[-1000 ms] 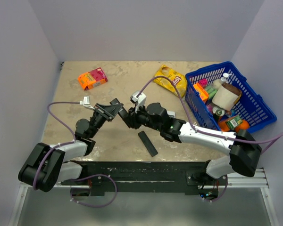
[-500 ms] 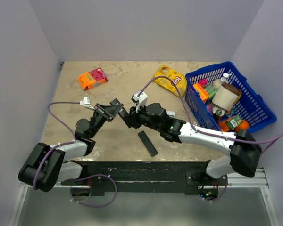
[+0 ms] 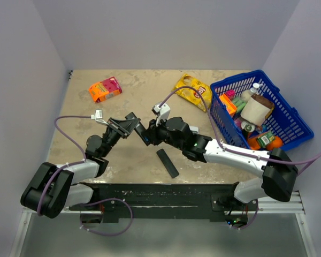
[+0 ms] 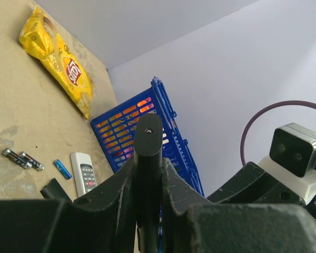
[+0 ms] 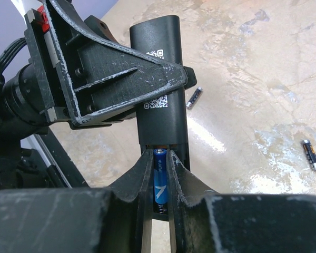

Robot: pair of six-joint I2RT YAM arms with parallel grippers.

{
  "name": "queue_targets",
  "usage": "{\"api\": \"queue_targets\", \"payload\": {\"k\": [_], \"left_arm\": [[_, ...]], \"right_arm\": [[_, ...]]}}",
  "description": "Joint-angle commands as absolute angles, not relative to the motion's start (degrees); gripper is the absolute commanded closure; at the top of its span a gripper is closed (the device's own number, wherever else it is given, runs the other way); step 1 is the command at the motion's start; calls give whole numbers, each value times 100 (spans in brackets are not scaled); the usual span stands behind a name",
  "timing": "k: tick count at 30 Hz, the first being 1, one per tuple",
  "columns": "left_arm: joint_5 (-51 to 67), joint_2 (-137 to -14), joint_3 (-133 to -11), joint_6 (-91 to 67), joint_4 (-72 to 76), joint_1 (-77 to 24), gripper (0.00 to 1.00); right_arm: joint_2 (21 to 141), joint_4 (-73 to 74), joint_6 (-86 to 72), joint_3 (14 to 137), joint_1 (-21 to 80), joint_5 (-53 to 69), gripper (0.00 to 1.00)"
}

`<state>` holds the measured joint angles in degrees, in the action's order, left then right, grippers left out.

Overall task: Load the batteries into the remote control
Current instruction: Load the battery into the remote control.

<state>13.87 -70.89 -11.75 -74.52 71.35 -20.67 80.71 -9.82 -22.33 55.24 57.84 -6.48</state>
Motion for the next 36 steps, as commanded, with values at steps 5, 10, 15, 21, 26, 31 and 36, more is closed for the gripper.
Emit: {"api": "queue_targets", "payload": {"k": [5,10,15,21,26,31,36], "left_arm": [[1450,-6961,-1389,-7576,8174,-2136,100],[1441,-6935,-1406,-7585,8165,-2136,100],[1433,-6917,-1424,-7603,8174,-2136,100],[1433,-6926,-1441,-7603,8191,-2136,100],[1441,-6917,-1433,-7611,8200,-2136,100],[1468,-6908,-1433,-7603,8226,-2136,100],[1494,-6899,-1415,-7611,8244,-2136,100]], "right_arm": [[7840,-888,-2206,5590,5774,-615,84],[7787,-888,-2162,5528,5774,-589,81],[7752,-888,-2153,5467,5774,-562,81],[7743,-879,-2162,5449,5774,-483,80],[7699,-905,-2136,5458,5774,-483,77],[7691,-782,-2013,5572,5774,-580,66],[7594,-738,-1881,5642,5774,-642,58]]}}
